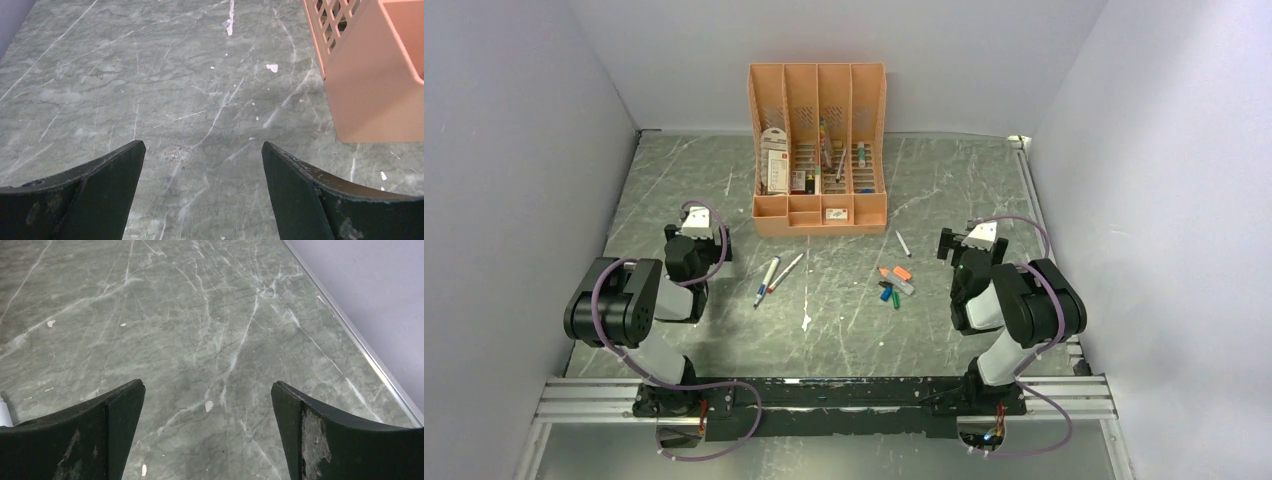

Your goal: Insert the pens into the pen caps

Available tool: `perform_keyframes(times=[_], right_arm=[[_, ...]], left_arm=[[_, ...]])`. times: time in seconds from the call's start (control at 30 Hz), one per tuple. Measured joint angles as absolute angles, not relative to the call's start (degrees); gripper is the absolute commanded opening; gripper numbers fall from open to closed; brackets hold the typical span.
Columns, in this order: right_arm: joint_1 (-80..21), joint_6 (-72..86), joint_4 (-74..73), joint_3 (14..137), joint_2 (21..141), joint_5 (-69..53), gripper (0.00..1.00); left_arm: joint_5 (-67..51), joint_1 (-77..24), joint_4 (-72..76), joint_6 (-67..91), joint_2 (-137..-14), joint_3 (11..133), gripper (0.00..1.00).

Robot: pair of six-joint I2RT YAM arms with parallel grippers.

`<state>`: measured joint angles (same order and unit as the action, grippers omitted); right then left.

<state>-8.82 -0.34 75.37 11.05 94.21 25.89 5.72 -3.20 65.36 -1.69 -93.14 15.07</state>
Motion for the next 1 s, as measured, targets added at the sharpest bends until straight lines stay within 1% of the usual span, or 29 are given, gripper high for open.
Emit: perform_keyframes(times=[0.63, 0.73, 0.77, 0.83, 0.9, 0.97, 1.0], right_arm=[[-8.69, -0.21, 75.35, 11.05, 94.21, 25.85, 1.00], [-8.78, -0.32, 77.10, 9.82, 93.38, 26.52, 1.00], [-9.23, -0.47, 77.45, 8.67, 91.96, 27.44, 1.00], [-10.37, -0.62, 75.00, 6.81, 85.45, 29.43, 1.00], [-11.00, 0.36, 66.24, 8.03, 74.22, 29.02, 1.00], [-10.98, 2.35, 55.11, 13.82, 63.59, 26.06, 1.00], [-10.96, 3.05, 51.46, 16.73, 60.60, 24.18, 1.00]], left_arm=[[5.72, -3.20, 65.36, -1.69, -93.14, 15.07, 0.99], [5.72, -3.20, 65.36, -1.67, -93.14, 15.07, 0.99], [5.72, -3.18, 65.36, -1.69, -93.14, 15.07, 0.99], [5.54, -3.07, 65.36, -1.69, -93.14, 15.07, 0.99], [4.40, -2.50, 65.28, -1.54, -93.14, 15.16, 0.99], [2.98, -1.54, 65.25, -1.48, -93.14, 15.29, 0.99], [2.46, -1.15, 65.28, -1.45, -93.14, 15.31, 0.99]])
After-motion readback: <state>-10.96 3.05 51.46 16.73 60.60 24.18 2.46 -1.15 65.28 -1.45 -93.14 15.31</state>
